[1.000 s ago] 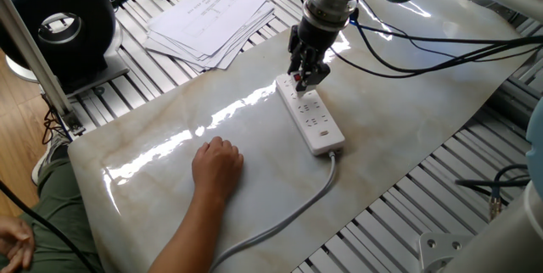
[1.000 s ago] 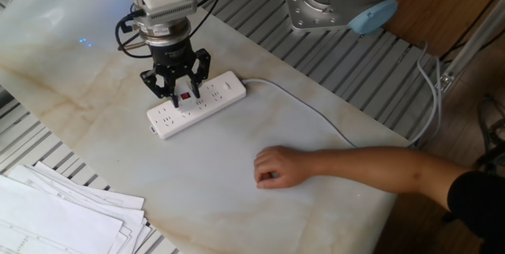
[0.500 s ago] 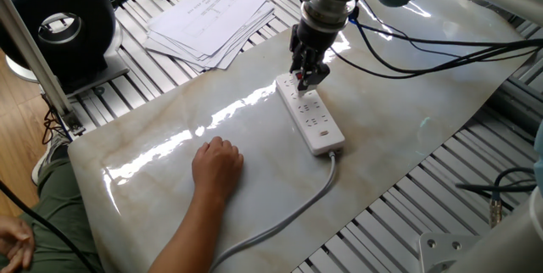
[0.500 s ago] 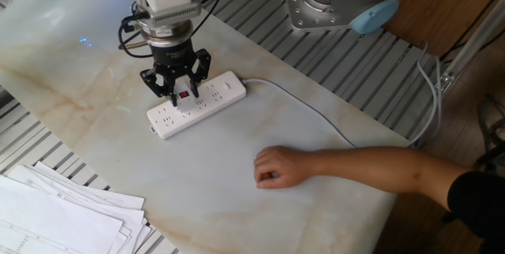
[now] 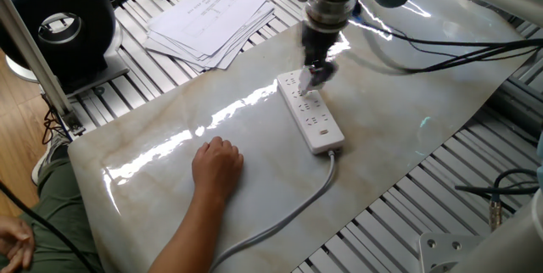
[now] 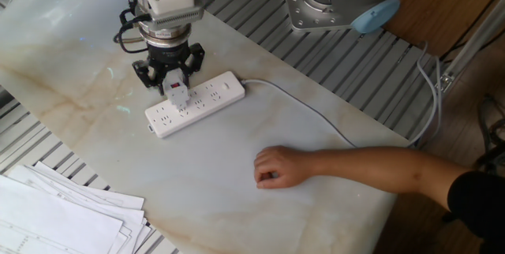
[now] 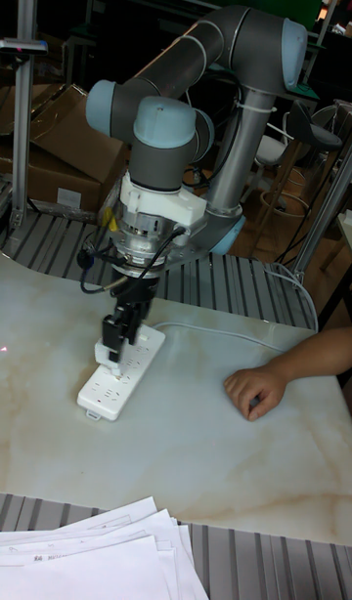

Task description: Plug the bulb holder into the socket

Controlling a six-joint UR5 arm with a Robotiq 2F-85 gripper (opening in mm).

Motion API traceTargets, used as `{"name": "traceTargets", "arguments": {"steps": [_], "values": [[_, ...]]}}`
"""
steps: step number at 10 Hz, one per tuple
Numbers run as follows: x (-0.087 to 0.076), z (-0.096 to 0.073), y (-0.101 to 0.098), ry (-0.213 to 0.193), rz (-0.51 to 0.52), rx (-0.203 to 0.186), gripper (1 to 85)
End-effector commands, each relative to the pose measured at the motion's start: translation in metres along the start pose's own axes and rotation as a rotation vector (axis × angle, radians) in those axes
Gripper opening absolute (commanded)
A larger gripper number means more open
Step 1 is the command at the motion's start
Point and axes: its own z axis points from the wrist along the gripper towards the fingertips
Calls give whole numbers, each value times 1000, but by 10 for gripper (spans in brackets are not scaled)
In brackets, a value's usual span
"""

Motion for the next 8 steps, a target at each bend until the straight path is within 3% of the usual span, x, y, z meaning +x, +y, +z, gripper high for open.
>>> {"name": "traceTargets", "arguments": {"steps": [1,8], "values": [[2,-2,1,-5,7,-13,607],[2,-8,2,-32,23,-23,610]]}}
